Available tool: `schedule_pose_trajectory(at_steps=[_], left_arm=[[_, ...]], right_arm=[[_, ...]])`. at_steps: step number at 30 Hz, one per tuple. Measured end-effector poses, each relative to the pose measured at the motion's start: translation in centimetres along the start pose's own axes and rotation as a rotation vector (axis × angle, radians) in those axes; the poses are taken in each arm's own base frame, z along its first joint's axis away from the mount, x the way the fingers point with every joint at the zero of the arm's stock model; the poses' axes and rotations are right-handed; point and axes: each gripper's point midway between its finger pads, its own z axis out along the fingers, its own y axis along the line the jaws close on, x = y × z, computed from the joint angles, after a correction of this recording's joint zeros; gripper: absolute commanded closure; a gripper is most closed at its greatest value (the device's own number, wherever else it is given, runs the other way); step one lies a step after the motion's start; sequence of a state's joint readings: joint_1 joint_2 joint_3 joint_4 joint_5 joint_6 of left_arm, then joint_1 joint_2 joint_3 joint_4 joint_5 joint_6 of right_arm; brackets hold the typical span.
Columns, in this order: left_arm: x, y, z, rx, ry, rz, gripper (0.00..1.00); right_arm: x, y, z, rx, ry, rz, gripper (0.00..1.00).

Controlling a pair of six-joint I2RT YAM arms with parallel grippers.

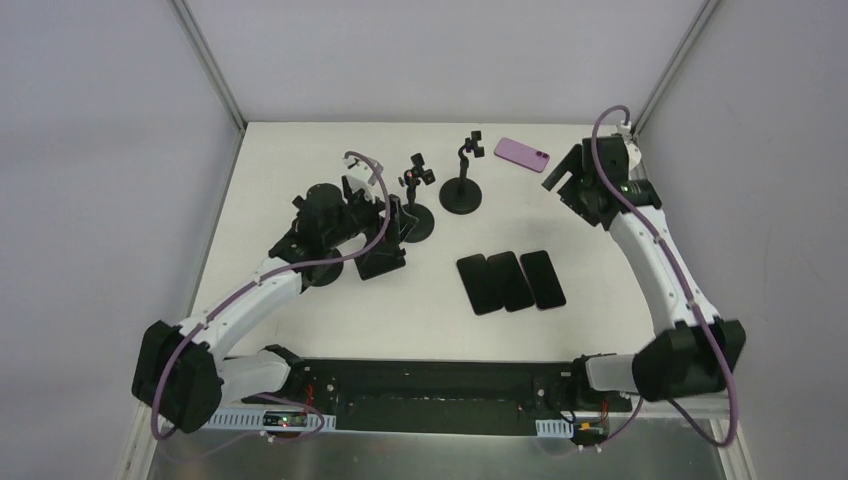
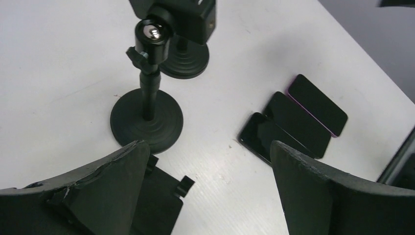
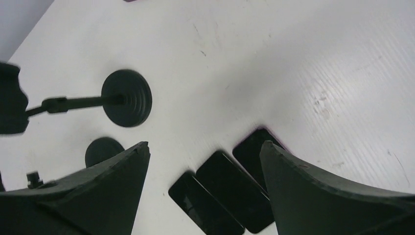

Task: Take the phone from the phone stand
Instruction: Move the phone to the center of the board.

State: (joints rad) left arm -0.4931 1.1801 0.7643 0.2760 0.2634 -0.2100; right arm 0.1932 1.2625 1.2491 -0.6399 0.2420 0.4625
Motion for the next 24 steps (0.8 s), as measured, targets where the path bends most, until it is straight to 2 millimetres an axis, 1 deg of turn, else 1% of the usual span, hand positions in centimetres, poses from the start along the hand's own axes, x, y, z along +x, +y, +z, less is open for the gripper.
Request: schedule_pose_trajectory(at_steps=[3,7,10,13,15,16,19,20,24], left_arm=[[-0.9,-1.2,-2.0,0.028,-0.011,0.014,0.01],[-1.8,-2.0,-5.0,0.038,-0.025,0.061,0.01],[-1.5,-2.4,-6.4,0.055,-0.005,0.107,0.01],[-0.4,-2.4,-6.8,0.068,0.043,0.134,0.01],[0.7,-2.3,-6.8,0.070,0.086,0.139,0.01],[1.1,-2.1,-6.8,0.069,0.103,0.140,0.01],[2.2,-2.0,-6.6,0.073,0.148,0.140,0.01],[2.4,-2.0,-6.5,0.078,0.158,0.139,0.01],[2.7,-2.1,-6.5,0.088,0.181,0.154,0.01]], right_arm=[[-0.9,0.4,3.9,0.051,0.057,0.021,0.13],[-3.3,1.8,9.1,0.075,0.093,0.057,0.13],[-5.1,2.3,12.6,0.085,0.101,0.097,0.13],[-6.6,2.3,16.3,0.098,0.110,0.152,0.14],[-7.3,2.1,18.5,0.100,0.121,0.189,0.14],[-7.6,2.1,19.8,0.095,0.127,0.217,0.15],[-7.7,1.8,22.9,0.081,0.158,0.285,0.19],[-7.7,1.7,24.0,0.075,0.170,0.313,0.20],[-7.6,1.6,27.2,0.048,0.201,0.396,0.21]])
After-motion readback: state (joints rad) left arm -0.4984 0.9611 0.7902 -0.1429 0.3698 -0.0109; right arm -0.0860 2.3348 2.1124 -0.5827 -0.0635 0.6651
